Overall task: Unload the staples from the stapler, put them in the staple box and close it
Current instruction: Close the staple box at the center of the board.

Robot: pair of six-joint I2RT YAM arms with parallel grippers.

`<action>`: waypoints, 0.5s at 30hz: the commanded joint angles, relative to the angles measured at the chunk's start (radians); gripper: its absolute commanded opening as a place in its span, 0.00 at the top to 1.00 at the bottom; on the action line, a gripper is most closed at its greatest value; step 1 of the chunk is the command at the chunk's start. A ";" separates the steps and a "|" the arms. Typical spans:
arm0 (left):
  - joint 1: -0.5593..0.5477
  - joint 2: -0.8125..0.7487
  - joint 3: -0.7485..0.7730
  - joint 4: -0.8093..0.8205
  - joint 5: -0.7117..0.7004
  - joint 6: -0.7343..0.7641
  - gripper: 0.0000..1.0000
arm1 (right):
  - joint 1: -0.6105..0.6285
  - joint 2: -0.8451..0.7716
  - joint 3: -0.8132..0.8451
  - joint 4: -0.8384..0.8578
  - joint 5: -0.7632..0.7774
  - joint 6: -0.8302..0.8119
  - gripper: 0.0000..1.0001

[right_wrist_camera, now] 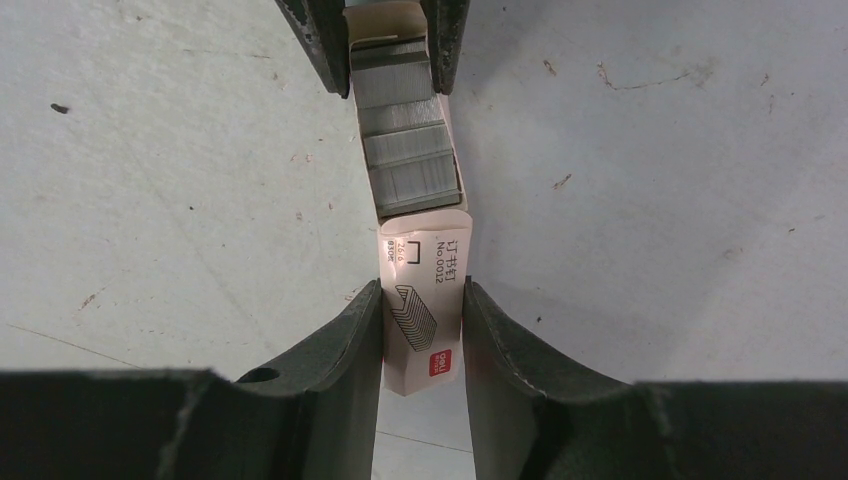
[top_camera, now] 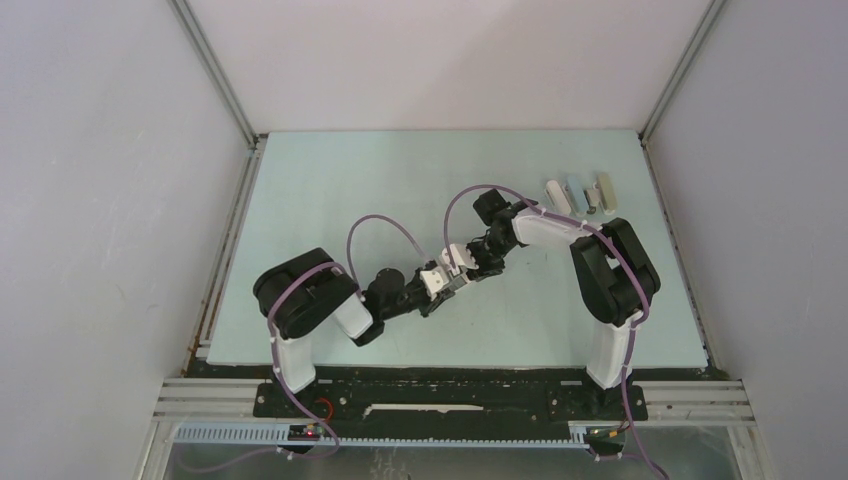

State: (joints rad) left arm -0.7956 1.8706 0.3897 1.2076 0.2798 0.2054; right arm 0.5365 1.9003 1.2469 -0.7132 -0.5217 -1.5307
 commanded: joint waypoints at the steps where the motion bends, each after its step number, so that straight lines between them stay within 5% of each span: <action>1: -0.007 0.021 -0.030 0.047 -0.033 -0.025 0.75 | -0.004 0.011 0.013 0.014 0.023 0.021 0.59; 15: -0.008 0.032 -0.035 0.091 -0.045 -0.051 0.75 | 0.014 0.005 0.013 0.016 0.023 0.052 0.59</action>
State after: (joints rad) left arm -0.7975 1.8874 0.3740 1.2594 0.2611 0.1738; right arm 0.5388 1.9003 1.2469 -0.7090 -0.5209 -1.5078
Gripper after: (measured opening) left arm 0.318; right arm 0.415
